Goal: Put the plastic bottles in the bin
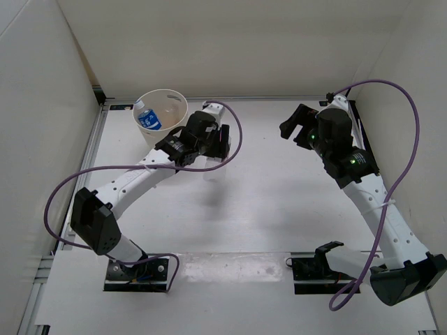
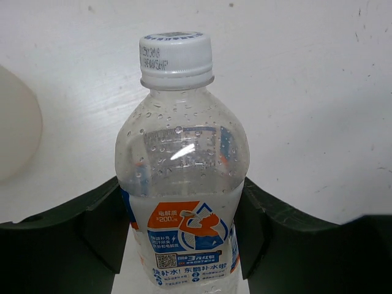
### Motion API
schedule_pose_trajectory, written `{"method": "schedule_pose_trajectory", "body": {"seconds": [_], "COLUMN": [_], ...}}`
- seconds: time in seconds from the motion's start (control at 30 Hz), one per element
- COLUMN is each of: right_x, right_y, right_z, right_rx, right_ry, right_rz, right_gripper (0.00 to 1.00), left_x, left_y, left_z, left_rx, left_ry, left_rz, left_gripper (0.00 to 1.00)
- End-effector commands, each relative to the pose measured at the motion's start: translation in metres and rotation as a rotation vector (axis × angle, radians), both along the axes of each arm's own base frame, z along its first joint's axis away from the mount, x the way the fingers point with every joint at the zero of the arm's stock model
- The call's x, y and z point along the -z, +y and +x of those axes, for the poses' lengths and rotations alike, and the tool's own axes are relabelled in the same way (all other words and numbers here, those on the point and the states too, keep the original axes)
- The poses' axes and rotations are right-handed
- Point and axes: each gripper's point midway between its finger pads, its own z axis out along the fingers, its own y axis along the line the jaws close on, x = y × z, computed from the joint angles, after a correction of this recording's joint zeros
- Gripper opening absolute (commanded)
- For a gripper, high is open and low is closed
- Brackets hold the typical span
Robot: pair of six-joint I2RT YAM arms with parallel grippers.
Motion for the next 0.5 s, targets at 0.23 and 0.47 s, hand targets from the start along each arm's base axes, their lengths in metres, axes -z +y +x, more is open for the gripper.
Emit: {"method": "schedule_pose_trajectory", "body": {"seconds": [0.23, 0.47], "right_x": [-0.011, -0.01], "right_y": [-0.003, -0.01], "right_z": [0.001, 0.002], "right_rx": [0.013, 0.036], "right_ry": [-0.039, -0.04], "right_rz": [0.019, 0.014], "right_gripper": [0.9, 0.9], "left_x": [-0.172, -0.253], "left_y": [0.063, 0.136], "left_z": [0.092, 0.145], "left_rx": [-0.156, -0.305], "left_ry": [-0.463, -0.574], "left_rz": [0.041, -0.108], "left_gripper": [0.59, 0.55]}}
